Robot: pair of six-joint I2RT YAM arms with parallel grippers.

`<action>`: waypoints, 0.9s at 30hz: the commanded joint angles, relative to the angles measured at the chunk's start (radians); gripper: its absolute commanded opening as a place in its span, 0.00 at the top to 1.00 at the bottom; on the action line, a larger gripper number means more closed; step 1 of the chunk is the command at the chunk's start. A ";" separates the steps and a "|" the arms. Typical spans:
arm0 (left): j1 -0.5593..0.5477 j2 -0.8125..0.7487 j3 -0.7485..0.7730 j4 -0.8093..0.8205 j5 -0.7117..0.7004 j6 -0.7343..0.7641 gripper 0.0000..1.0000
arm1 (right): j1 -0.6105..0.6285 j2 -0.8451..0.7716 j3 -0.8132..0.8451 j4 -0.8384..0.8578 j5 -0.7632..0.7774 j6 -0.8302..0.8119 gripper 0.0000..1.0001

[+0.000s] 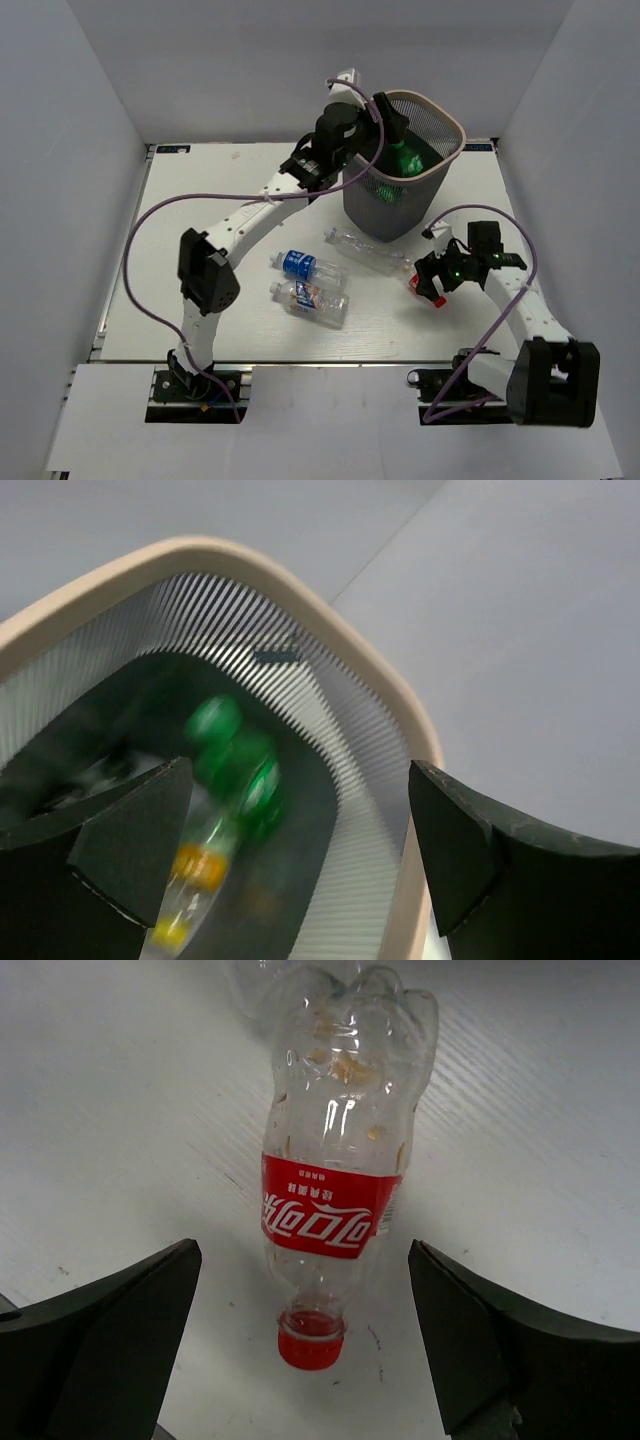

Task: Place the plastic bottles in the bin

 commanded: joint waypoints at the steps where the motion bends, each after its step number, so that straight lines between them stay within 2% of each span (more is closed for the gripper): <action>1: -0.001 -0.264 -0.121 -0.094 -0.012 0.184 0.03 | 0.030 0.060 -0.017 0.090 0.035 0.004 0.10; 2: -0.001 -0.388 -0.281 -0.103 -0.012 0.194 0.03 | 0.035 0.103 -0.019 0.133 0.038 0.005 0.10; 4: -0.001 -0.520 -0.453 -0.136 -0.041 0.223 0.04 | 0.045 0.134 -0.019 0.162 0.052 0.011 0.10; 5: -0.001 -0.650 -0.614 -0.157 -0.064 0.223 0.04 | 0.053 0.178 -0.015 0.179 0.055 0.013 0.10; 7: -0.001 -0.775 -0.819 -0.220 -0.113 0.183 0.05 | 0.064 0.204 -0.014 0.200 0.064 0.017 0.10; 8: -0.001 -0.833 -0.877 -0.229 -0.127 0.171 0.05 | 0.068 0.227 -0.015 0.211 0.064 0.022 0.10; 9: -0.001 -0.940 -0.929 -0.216 -0.127 0.171 0.04 | 0.079 0.232 -0.017 0.216 0.068 0.024 0.13; 10: -0.001 -0.982 -0.987 -0.216 -0.141 0.160 0.04 | 0.075 0.235 -0.019 0.219 0.069 0.027 0.18; 11: -0.001 -1.013 -1.000 -0.216 -0.141 0.134 0.03 | 0.078 0.233 -0.019 0.217 0.068 0.018 0.33; 14: -0.001 -1.077 -1.022 -0.303 -0.169 0.104 0.03 | 0.076 0.200 -0.022 0.167 0.057 -0.028 0.66; 15: -0.001 -1.078 -1.032 -0.332 -0.169 0.088 0.03 | 0.075 0.189 -0.022 0.150 0.057 -0.039 0.82; 17: -0.001 -1.087 -1.087 -0.424 -0.196 0.022 0.03 | 0.069 0.119 -0.009 0.060 0.068 -0.086 1.00; 21: -0.001 -1.050 -1.192 -0.496 -0.206 -0.125 0.03 | 0.062 -0.097 0.079 -0.152 0.023 -0.230 1.00; 23: -0.001 -1.019 -1.201 -0.522 -0.195 -0.200 0.02 | 0.062 -0.219 0.144 -0.305 -0.038 -0.310 1.00; 24: 0.013 -0.977 -1.201 -0.534 -0.195 -0.222 0.00 | 0.062 -0.240 0.164 -0.344 -0.079 -0.375 1.00; 25: 0.013 -0.950 -1.188 -0.544 -0.184 -0.242 0.00 | 0.061 -0.279 0.184 -0.488 -0.127 -0.410 1.00; 27: 0.013 -0.895 -1.152 -0.570 -0.169 -0.295 0.00 | 0.062 -0.332 0.262 -0.601 -0.203 -0.532 1.00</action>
